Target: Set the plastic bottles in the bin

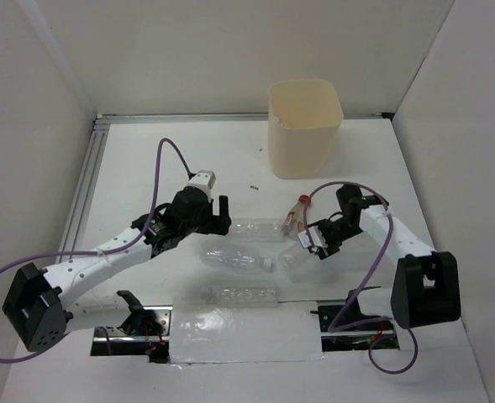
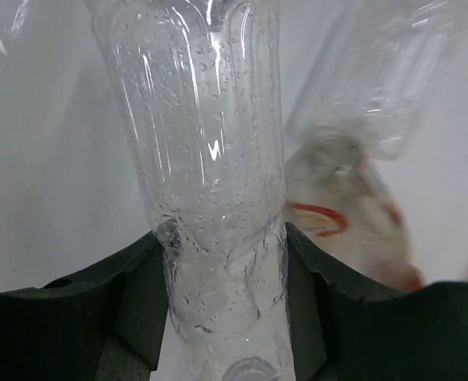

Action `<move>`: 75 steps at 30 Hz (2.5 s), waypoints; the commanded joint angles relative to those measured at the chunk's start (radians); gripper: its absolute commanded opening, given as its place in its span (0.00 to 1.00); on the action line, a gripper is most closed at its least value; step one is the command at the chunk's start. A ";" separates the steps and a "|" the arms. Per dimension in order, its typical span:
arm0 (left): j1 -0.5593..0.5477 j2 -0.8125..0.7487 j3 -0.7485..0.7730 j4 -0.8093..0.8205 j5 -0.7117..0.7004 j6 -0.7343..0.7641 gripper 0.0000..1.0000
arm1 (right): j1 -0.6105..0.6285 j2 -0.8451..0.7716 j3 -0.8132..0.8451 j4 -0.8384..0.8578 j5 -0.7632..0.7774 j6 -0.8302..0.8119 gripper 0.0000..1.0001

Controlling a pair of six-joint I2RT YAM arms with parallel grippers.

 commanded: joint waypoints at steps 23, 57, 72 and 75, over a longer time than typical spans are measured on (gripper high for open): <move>-0.027 0.137 0.028 0.347 0.365 0.690 1.00 | -0.011 0.531 1.214 0.966 0.010 1.717 0.57; -0.075 0.542 0.260 0.338 0.287 0.878 0.31 | -0.373 0.010 0.695 0.232 -0.542 1.277 0.92; 0.085 0.352 0.618 0.708 0.539 0.463 0.24 | -0.382 -0.116 0.349 0.374 0.033 1.590 0.00; 0.122 0.517 0.721 0.860 0.530 0.345 0.26 | -0.382 -0.068 0.336 0.308 -0.013 1.564 0.00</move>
